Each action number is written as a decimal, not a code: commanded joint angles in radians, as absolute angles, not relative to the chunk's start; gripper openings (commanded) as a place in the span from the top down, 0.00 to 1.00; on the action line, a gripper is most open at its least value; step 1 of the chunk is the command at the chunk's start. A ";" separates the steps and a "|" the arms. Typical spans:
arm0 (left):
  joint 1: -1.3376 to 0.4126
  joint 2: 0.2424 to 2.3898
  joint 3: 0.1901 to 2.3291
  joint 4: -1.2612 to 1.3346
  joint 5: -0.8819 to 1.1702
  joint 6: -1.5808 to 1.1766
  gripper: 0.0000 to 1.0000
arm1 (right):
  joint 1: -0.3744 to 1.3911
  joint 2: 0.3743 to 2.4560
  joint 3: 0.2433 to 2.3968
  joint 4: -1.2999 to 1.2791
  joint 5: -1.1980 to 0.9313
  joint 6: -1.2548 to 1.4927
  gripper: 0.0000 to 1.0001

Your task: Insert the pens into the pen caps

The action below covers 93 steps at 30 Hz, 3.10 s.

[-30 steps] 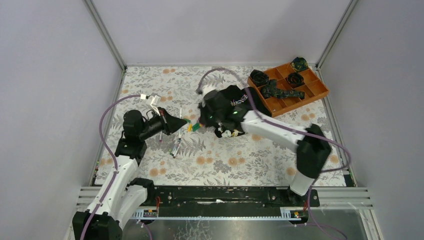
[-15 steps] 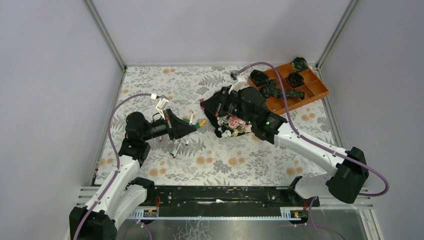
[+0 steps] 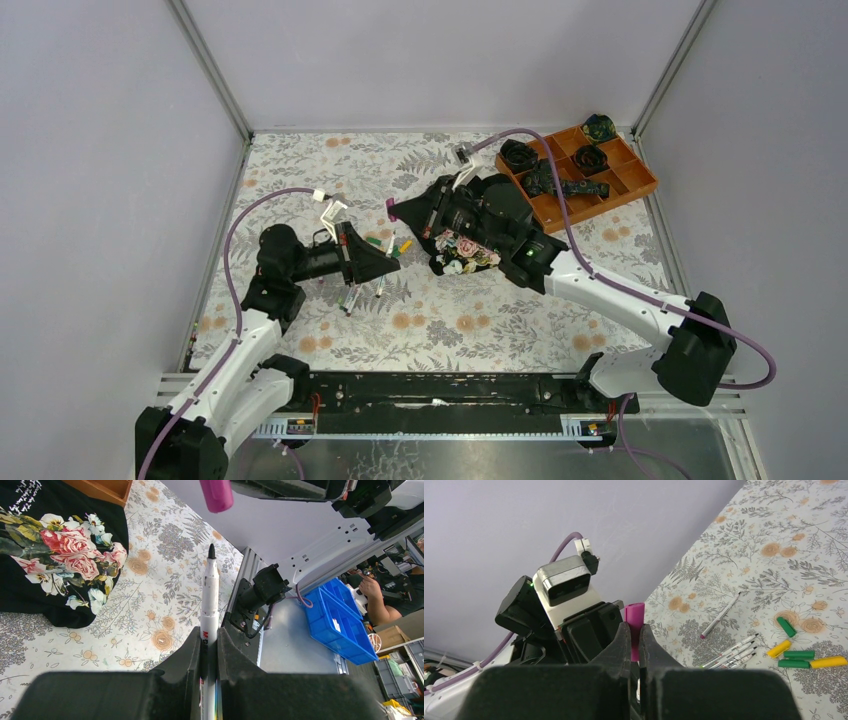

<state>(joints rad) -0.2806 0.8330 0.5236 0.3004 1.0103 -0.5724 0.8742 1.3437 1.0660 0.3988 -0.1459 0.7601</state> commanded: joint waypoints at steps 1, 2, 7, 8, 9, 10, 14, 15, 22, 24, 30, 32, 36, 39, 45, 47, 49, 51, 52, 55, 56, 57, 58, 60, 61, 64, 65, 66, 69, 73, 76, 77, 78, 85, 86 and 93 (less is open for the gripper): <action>-0.285 0.831 0.525 0.341 1.015 -0.572 1.00 | 0.892 1.338 1.076 0.473 -0.169 0.756 1.00; -0.285 0.831 0.525 0.340 1.013 -0.572 1.00 | 0.894 1.336 1.072 0.473 -0.166 0.754 1.00; -0.285 0.829 0.525 0.341 1.009 -0.571 1.00 | 0.894 1.324 1.047 0.471 -0.150 0.741 1.00; -0.285 0.830 0.525 0.341 1.009 -0.571 1.00 | 0.895 1.324 1.044 0.471 -0.149 0.739 1.00; -0.285 0.829 0.525 0.341 1.011 -0.571 1.00 | 0.897 1.324 1.044 0.470 -0.149 0.737 1.00; -0.285 0.828 0.525 0.341 1.009 -0.571 1.00 | 0.897 1.324 1.043 0.470 -0.149 0.736 1.00; -0.285 0.826 0.523 0.341 1.009 -0.571 1.00 | 0.896 1.322 1.040 0.468 -0.151 0.734 1.00; -0.284 0.825 0.523 0.341 1.008 -0.572 1.00 | 0.897 1.321 1.039 0.468 -0.152 0.735 1.00; -0.285 0.821 0.523 0.341 0.999 -0.572 1.00 | 0.898 1.311 1.028 0.469 -0.155 0.739 1.00; -0.285 0.817 0.522 0.341 0.996 -0.574 1.00 | 0.900 1.308 1.020 0.471 -0.155 0.741 1.00; -0.286 0.818 0.522 0.338 0.991 -0.572 1.00 | 0.902 1.298 0.997 0.484 -0.153 0.748 1.00; -0.285 0.820 0.522 0.338 0.990 -0.572 1.00 | 0.903 1.296 0.993 0.488 -0.157 0.748 1.00; -0.285 0.813 0.522 0.339 0.975 -0.572 1.00 | 0.909 1.293 0.976 0.507 -0.158 0.752 1.00; -0.286 0.811 0.522 0.337 0.970 -0.570 1.00 | 0.919 1.293 0.952 0.530 -0.158 0.759 1.00; -0.285 0.805 0.523 0.336 0.956 -0.568 1.00 | 0.957 1.269 0.851 0.639 -0.119 0.783 1.00; -0.285 0.803 0.522 0.332 0.952 -0.565 1.00 | 0.973 1.255 0.809 0.681 -0.098 0.791 1.00; -0.285 0.802 0.522 0.331 0.948 -0.565 1.00 | 0.993 1.243 0.766 0.724 -0.071 0.788 1.00; -0.285 0.806 0.523 0.331 0.947 -0.563 1.00 | 1.012 1.240 0.740 0.748 -0.057 0.783 1.00; -0.285 0.807 0.523 0.332 0.947 -0.563 1.00 | 1.018 1.244 0.730 0.753 -0.058 0.780 1.00; -0.285 0.808 0.523 0.332 0.949 -0.563 1.00 | 1.034 1.258 0.714 0.767 -0.085 0.781 1.00; -0.285 0.807 0.523 0.331 0.949 -0.564 1.00 | 1.035 1.262 0.714 0.765 -0.105 0.781 1.00; -0.285 0.807 0.523 0.331 0.949 -0.563 1.00 | 1.034 1.259 0.716 0.757 -0.120 0.779 1.00; -0.285 0.806 0.522 0.331 0.949 -0.563 1.00 | 1.034 1.251 0.719 0.742 -0.123 0.772 0.92; -0.285 0.806 0.522 0.331 0.954 -0.564 1.00 | 1.033 1.223 0.728 0.699 -0.110 0.754 0.66; -0.285 0.806 0.521 0.331 0.956 -0.564 1.00 | 1.033 1.206 0.740 0.664 -0.087 0.735 0.52; -0.285 0.806 0.520 0.335 0.959 -0.567 1.00 | 1.014 1.172 0.789 0.587 -0.053 0.682 0.31; -0.285 0.806 0.519 0.339 0.961 -0.569 1.00 | 1.001 1.171 0.807 0.562 -0.050 0.676 0.28; -0.285 0.806 0.519 0.342 0.964 -0.570 1.00 | 0.985 1.173 0.829 0.539 -0.055 0.674 0.26; -0.285 0.808 0.516 0.355 0.976 -0.578 1.00 | 0.939 1.187 0.866 0.528 -0.094 0.678 0.25; -0.285 0.809 0.509 0.379 0.991 -0.595 1.00 | 0.897 1.231 0.920 0.516 -0.162 0.684 0.29; -0.285 0.809 0.507 0.389 0.999 -0.601 1.00 | 0.884 1.269 0.955 0.535 -0.230 0.693 0.35; -0.285 0.809 0.506 0.392 1.002 -0.603 1.00 | 0.882 1.281 0.965 0.547 -0.252 0.699 0.36; -0.286 0.810 0.506 0.396 1.005 -0.605 1.00 | 0.881 1.295 0.980 0.557 -0.276 0.703 0.38; -0.285 0.811 0.499 0.431 1.027 -0.627 1.00 | 0.879 1.371 1.030 0.567 -0.372 0.716 0.56; -0.285 0.811 0.499 0.434 1.027 -0.629 1.00 | 0.880 1.375 1.029 0.570 -0.379 0.718 0.62; -0.285 0.806 0.476 0.558 1.006 -0.712 1.00 | 0.880 1.383 0.972 0.595 -0.443 0.743 1.00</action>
<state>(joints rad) -0.2871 0.8177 0.4965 0.3954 1.0065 -0.6449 0.8825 1.3872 0.9821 0.5236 -0.3645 0.7265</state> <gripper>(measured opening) 0.077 0.072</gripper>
